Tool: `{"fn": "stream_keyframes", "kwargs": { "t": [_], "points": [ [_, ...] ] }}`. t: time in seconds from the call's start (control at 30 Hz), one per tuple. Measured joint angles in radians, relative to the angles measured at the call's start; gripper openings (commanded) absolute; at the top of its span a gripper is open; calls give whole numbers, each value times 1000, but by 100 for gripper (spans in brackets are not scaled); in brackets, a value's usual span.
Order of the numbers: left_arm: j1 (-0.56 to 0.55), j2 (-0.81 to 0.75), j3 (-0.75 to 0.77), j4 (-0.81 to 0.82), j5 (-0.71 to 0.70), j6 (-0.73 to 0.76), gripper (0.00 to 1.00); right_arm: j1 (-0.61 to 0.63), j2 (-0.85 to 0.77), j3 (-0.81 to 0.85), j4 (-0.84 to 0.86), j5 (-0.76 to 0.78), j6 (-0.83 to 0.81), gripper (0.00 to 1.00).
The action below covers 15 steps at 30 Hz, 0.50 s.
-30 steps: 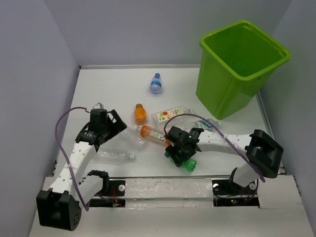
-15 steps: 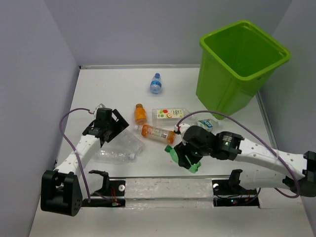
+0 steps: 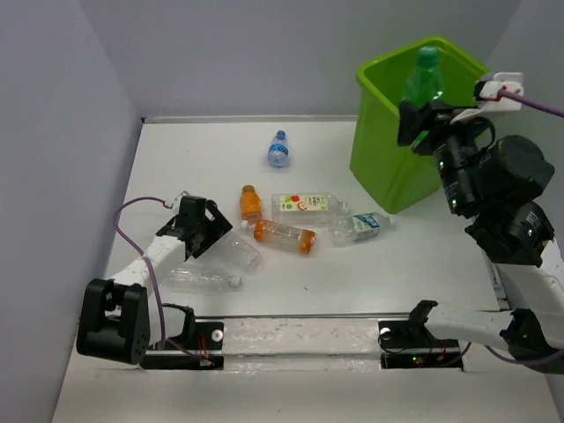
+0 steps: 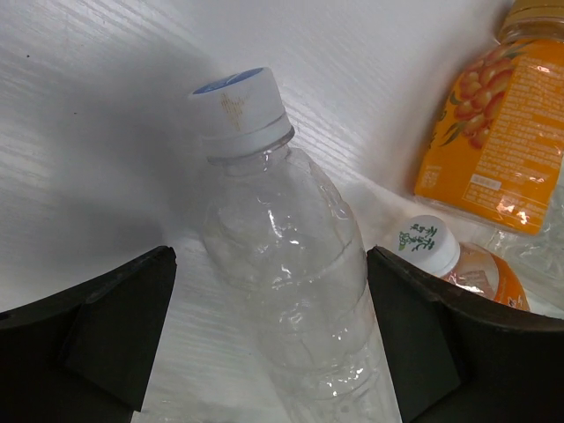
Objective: Put the plastic bottles in the bin
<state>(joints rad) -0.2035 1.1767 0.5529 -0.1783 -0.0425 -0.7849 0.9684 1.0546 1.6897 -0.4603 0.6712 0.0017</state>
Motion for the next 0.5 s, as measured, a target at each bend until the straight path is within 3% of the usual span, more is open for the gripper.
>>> {"fn": "stream_keyframes", "kwargs": {
  "t": [0.13, 0.27, 0.37, 0.4, 0.43, 0.5],
  "points": [
    [0, 41, -4, 33, -6, -9, 92, -285, 71, 80, 159, 50, -143, 36],
    [0, 50, -6, 51, -18, -14, 86, -527, 164, 102, 220, -36, -165, 37],
    [0, 50, -6, 68, -26, -16, 77, -749, 264, 122, 204, -201, -92, 69],
    [0, 50, -7, 72, -27, -17, 75, -832, 320, 138, 187, -256, -55, 91],
    [0, 48, -8, 77, -31, -17, 71, -876, 364, 152, 167, -305, -25, 99],
    [0, 40, -11, 79, -39, -17, 66, -941, 436, 155, 126, -365, 26, 100]
  ]
}}
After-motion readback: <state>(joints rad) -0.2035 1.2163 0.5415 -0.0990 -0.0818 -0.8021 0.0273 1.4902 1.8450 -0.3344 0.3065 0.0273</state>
